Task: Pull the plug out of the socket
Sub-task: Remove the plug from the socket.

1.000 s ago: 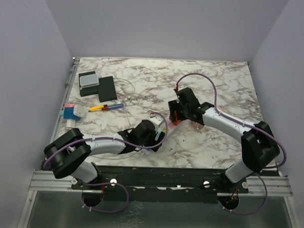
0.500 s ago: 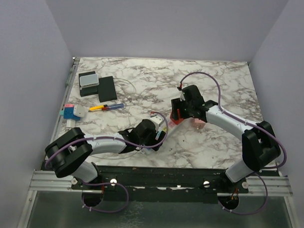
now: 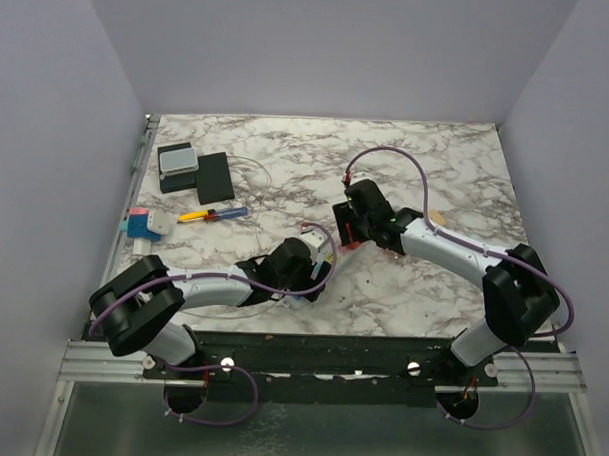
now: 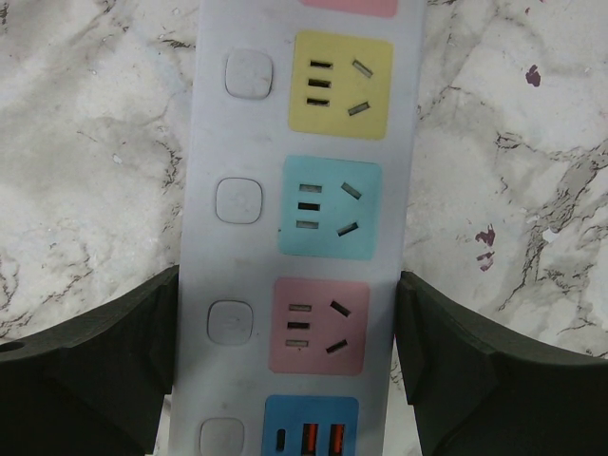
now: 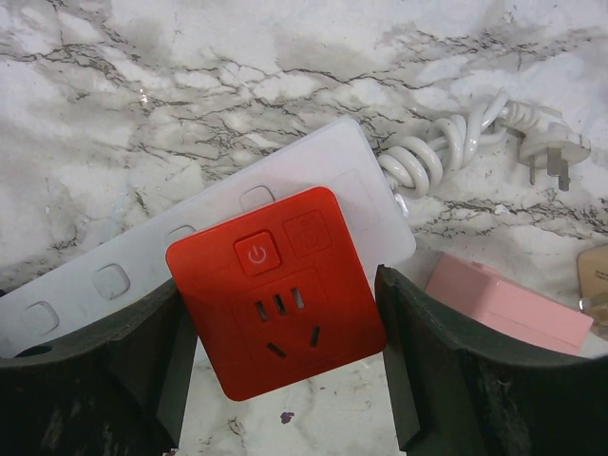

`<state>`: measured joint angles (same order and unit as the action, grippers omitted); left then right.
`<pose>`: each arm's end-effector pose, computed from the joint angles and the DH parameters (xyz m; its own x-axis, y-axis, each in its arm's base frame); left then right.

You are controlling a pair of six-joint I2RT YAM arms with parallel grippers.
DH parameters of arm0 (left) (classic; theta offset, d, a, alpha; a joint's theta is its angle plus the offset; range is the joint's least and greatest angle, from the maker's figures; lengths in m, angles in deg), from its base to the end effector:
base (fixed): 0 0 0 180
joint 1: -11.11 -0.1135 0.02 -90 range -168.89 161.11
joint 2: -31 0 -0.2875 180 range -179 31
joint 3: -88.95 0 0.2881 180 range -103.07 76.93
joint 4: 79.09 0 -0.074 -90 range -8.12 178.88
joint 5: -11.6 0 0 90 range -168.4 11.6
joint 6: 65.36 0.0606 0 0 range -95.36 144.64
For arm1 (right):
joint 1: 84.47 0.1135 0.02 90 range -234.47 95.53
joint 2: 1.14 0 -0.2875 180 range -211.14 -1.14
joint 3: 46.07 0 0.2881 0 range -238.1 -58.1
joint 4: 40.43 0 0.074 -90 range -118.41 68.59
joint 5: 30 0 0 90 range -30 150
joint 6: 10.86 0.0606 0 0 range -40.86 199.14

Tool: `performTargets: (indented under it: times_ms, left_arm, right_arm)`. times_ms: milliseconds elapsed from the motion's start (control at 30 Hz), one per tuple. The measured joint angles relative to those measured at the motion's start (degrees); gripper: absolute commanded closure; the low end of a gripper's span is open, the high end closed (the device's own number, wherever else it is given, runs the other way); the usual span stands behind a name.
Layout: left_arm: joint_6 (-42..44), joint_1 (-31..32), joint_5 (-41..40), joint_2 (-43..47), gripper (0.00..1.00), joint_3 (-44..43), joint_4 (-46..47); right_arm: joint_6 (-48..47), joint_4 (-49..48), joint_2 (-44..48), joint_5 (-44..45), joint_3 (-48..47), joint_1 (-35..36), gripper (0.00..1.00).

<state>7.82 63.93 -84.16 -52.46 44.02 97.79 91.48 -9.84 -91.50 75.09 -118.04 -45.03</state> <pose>0.1940 -0.2457 0.1304 -0.6007 0.3156 -0.7346 0.5992 0.7860 -0.1524 0.3052 0.2306 0.2101 -0.6721 -0.2857 -0.6831 -0.3458 0.9369 -0.0516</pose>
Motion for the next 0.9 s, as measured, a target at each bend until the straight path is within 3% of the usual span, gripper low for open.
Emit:
performTargets:
  times_ms: [233, 600, 900]
  left_arm:
    - [-0.02, -0.11, 0.22, 0.37, 1.00, 0.00, -0.33]
    - [-0.04, -0.11, 0.39, -0.20, 1.00, -0.61, -1.03]
    - [-0.35, -0.26, 0.44, -1.18, 1.00, -1.40, -1.16]
  right_arm:
    - [-0.37, 1.14, 0.00, 5.27, -0.92, 2.97, 0.99]
    - [-0.31, 1.33, 0.00, 6.49, -0.92, 3.48, 0.99]
    - [0.28, 2.58, -1.44, -3.61, -2.29, -2.89, 0.99]
